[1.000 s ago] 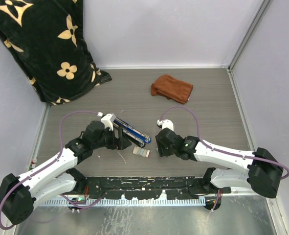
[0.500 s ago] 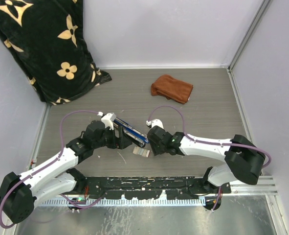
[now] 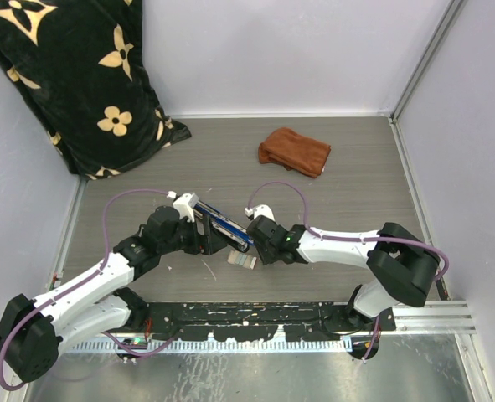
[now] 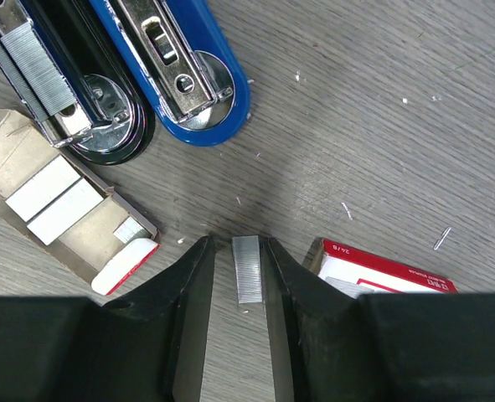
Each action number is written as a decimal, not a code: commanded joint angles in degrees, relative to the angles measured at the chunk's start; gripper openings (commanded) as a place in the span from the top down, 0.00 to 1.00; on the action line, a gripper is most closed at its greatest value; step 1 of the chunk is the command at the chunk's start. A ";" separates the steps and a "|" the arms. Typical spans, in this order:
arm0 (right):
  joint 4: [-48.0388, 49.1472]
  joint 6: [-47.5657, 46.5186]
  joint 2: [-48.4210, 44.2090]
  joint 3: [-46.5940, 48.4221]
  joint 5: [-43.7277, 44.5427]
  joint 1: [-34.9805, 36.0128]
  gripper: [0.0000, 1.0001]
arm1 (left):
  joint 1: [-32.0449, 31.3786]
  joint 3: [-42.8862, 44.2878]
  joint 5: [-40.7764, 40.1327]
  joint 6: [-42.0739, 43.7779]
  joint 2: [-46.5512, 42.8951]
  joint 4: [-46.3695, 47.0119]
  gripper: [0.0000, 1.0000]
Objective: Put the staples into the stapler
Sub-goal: Pick up the staple from the center of the board.
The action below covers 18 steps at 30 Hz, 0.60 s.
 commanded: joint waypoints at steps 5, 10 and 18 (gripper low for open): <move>1.59 0.16 0.38 1.37 2.12 -0.82 0.68 | 0.21 0.38 0.87 0.04 -1.31 2.70 0.20; 1.54 0.38 0.10 0.81 2.53 -1.22 0.71 | 0.21 0.43 1.47 -0.12 -0.74 3.33 0.20; 1.63 0.23 -0.04 0.09 2.83 -1.44 0.79 | 0.23 0.34 2.27 -1.05 -0.79 4.53 0.20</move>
